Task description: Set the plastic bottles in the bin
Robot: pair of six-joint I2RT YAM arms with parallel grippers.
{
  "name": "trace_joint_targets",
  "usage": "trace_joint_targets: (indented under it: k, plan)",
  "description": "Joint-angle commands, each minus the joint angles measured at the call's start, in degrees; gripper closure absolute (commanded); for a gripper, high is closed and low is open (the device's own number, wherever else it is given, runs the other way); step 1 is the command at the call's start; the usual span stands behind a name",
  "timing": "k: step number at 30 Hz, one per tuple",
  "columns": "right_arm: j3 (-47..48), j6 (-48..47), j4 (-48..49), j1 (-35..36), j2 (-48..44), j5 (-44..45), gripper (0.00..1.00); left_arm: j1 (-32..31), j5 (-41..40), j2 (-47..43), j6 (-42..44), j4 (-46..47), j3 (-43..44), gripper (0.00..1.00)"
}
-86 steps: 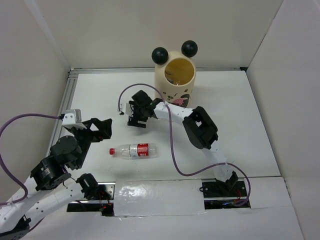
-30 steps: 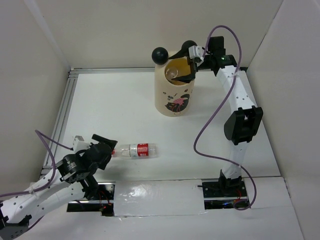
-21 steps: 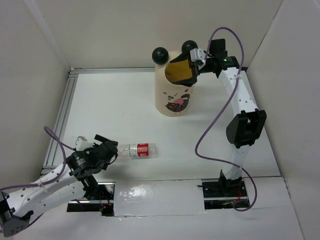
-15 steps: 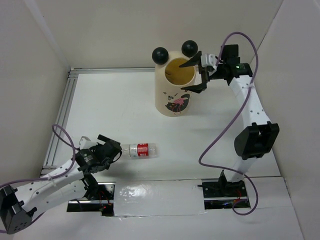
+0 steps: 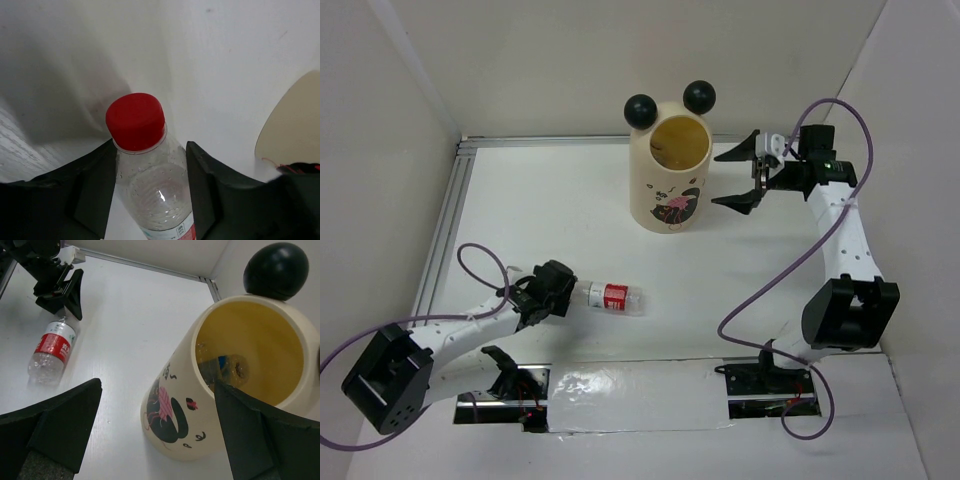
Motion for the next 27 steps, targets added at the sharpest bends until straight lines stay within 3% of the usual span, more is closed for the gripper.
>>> trace_joint_targets:
  k: [1, 4, 5, 6, 10, 13, 15, 17, 18, 19, 20, 21, 27]
  plan:
    - [-1.93, 1.12, -1.67, -2.23, -4.37, -8.39, 0.0, -0.26, 2.75, -0.33, 2.98, 5.57, 1.0, 0.38]
    - [-4.21, 1.65, -2.19, -3.46, -5.77, -8.39, 0.0, 0.87, 4.33, -0.96, 5.96, 5.57, -0.32, 0.45]
    - [-5.43, 1.65, -2.2, -3.47, -6.38, -8.39, 0.0, 1.57, 5.64, -1.48, 7.45, 6.53, -0.32, 0.54]
    - [-6.14, 1.65, -2.72, -3.99, -6.39, -8.39, 0.0, 1.58, 6.18, -1.48, 8.25, 7.5, -1.11, 0.7]
    - [-8.44, 1.65, -2.72, -5.13, -7.44, -8.39, 0.0, 2.81, 8.03, -2.19, 15.01, 10.85, 0.9, 1.0]
    - [-9.14, 1.65, -3.87, -5.84, -7.44, -6.12, 0.01, 2.81, 8.82, -2.8, 26.86, 13.22, 8.44, 1.0]
    - [-9.67, 0.95, -5.79, -5.84, -7.97, -3.57, 0.13, 1.59, 8.82, -2.8, 37.97, 14.44, 13.54, 1.0]
    - [-10.28, 0.95, -6.41, -5.84, -7.97, 0.28, 0.34, 0.44, 8.82, -1.49, 44.78, 18.21, 21.62, 1.0]
    - [-11.67, 0.95, -6.94, -5.84, -7.97, 1.44, 0.63, -0.61, 9.43, -0.79, 48.99, 20.32, 24.35, 1.0]
    - [-12.21, 0.08, -7.99, -5.84, -7.97, 3.98, 0.86, -1.23, 9.44, 1.31, 56.08, 21.56, 30.46, 1.0]
    - [-12.82, -1.06, -9.22, -5.84, -7.97, 4.96, 1.0, -1.93, 9.44, 2.72, 59.29, 23.31, 33.66, 1.0]
    - [-14.13, -4.21, -11.84, -5.84, -7.36, 5.75, 1.0, -3.15, 9.44, 4.13, 66.28, 24.81, 36.74, 1.0]
    - [-18.45, -11.97, -18.02, -5.84, -6.83, 8.92, 0.99, -6.86, 5.84, 19.31, 84.78, 34.91, 59.06, 1.0]
